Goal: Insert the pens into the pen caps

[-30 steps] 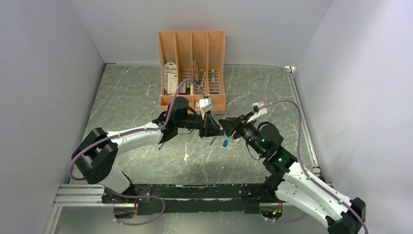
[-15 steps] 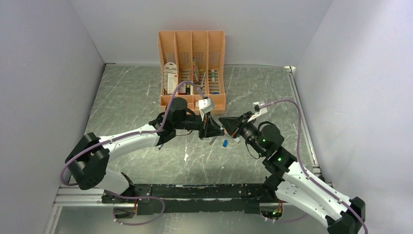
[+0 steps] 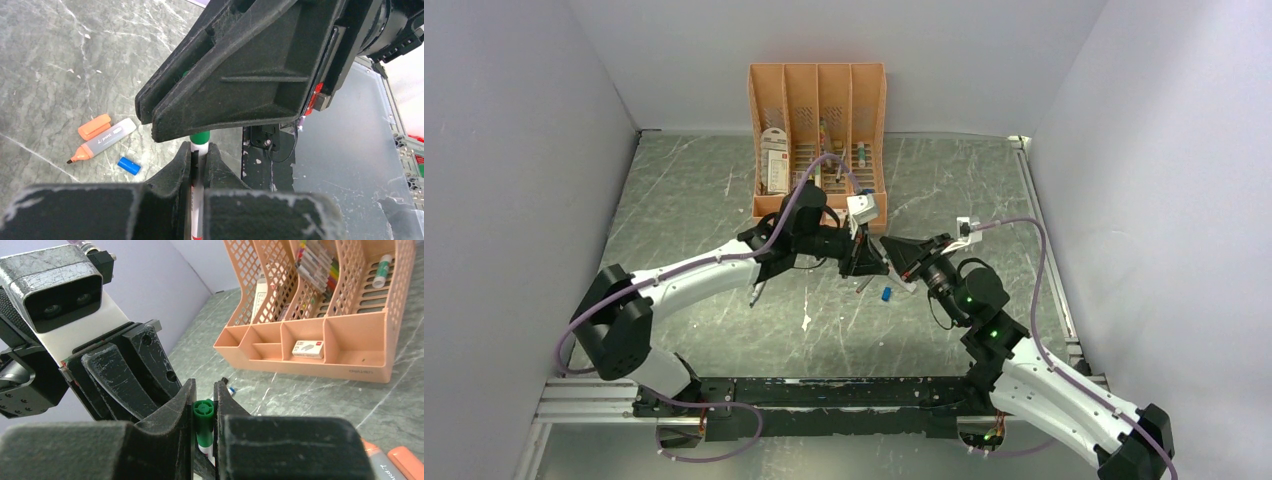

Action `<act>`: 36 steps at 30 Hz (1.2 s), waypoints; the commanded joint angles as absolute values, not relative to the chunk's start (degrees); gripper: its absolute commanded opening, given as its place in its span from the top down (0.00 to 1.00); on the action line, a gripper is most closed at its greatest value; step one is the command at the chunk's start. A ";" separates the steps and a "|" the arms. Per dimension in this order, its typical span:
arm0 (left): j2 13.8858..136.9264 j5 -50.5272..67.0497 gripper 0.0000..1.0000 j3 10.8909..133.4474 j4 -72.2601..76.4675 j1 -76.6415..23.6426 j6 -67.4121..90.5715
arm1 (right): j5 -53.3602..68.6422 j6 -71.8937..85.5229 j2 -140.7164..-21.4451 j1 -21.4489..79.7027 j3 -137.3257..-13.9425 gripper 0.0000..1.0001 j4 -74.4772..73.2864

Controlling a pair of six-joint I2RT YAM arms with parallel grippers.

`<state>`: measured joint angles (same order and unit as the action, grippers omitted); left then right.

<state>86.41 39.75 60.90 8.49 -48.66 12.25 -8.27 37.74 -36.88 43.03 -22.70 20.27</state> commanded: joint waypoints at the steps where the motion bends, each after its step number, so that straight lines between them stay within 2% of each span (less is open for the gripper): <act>1: 87.96 34.59 0.93 69.20 20.39 -48.43 12.04 | -0.01 40.14 -38.57 47.13 -19.46 1.00 14.41; 18: 91.63 33.88 0.93 79.17 18.63 -48.01 10.20 | -0.73 42.37 -40.48 50.26 -15.67 1.00 17.02; 25: 90.51 33.49 0.93 75.72 17.98 -48.06 9.66 | -1.95 42.93 -37.57 50.31 -17.88 1.00 15.48; 31: 87.99 34.58 0.93 67.66 17.07 -48.01 8.65 | -6.66 41.02 -35.73 50.29 -22.64 0.99 11.28; 32: 87.64 34.61 0.93 66.21 16.80 -48.01 8.28 | -7.75 40.82 -35.58 50.29 -23.46 0.89 10.73; 33: 87.23 34.74 0.93 64.82 16.68 -48.05 8.23 | -8.77 40.83 -35.52 50.28 -24.30 0.73 10.12; 34: 86.84 34.41 0.93 63.31 16.70 -48.06 8.28 | -9.30 40.86 -35.43 50.34 -25.13 0.62 9.56; 36: 86.07 33.50 0.93 60.62 16.86 -47.99 8.22 | -9.42 40.70 -35.22 50.30 -26.61 0.48 9.55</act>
